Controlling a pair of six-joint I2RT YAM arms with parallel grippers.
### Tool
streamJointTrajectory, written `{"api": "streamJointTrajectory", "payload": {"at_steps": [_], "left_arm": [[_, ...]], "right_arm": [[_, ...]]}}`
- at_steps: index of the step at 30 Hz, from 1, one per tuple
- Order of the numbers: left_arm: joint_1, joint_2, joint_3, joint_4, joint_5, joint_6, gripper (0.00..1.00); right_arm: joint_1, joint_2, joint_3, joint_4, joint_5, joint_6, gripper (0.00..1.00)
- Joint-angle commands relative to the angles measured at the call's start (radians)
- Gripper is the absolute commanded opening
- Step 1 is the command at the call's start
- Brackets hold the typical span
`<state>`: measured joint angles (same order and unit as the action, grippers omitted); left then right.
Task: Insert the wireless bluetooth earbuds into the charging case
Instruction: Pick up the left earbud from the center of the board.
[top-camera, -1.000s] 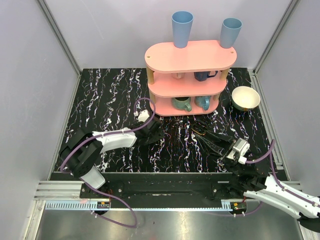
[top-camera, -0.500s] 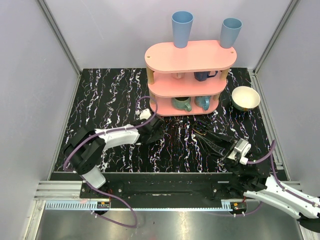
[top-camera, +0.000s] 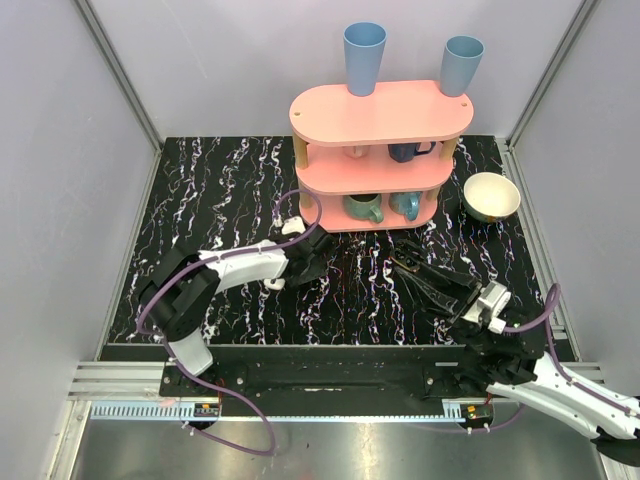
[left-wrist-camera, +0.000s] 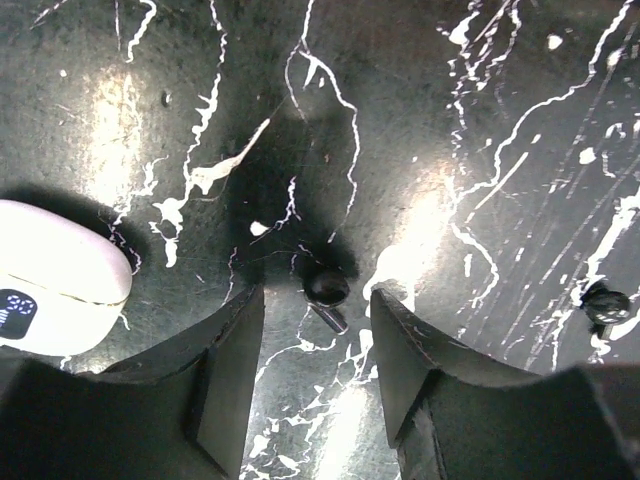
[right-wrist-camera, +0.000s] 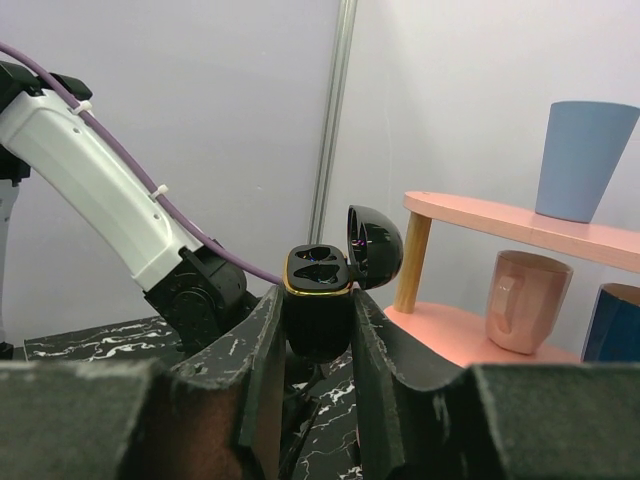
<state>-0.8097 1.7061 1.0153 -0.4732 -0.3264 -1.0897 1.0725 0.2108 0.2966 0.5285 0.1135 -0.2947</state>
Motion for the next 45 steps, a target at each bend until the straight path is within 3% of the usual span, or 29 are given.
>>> {"api": "streamJointTrajectory", "payload": {"at_steps": [1,30,36,45], "left_arm": [[0.001,0.026,0.052,-0.042,-0.030,0.001,0.50],[-0.009,0.073,0.068,-0.042,-0.019,0.022,0.41],[-0.011,0.076,0.066,-0.039,-0.013,0.027,0.33],[-0.011,0.078,0.060,-0.035,-0.013,0.027,0.27]], "right_arm": [[0.006,-0.028,-0.002,0.008,0.005,-0.003,0.00],[0.006,0.004,0.004,0.004,0.002,-0.001,0.00],[0.006,0.002,0.004,0.002,0.003,-0.001,0.00],[0.006,0.002,0.007,0.004,0.002,-0.001,0.00]]}}
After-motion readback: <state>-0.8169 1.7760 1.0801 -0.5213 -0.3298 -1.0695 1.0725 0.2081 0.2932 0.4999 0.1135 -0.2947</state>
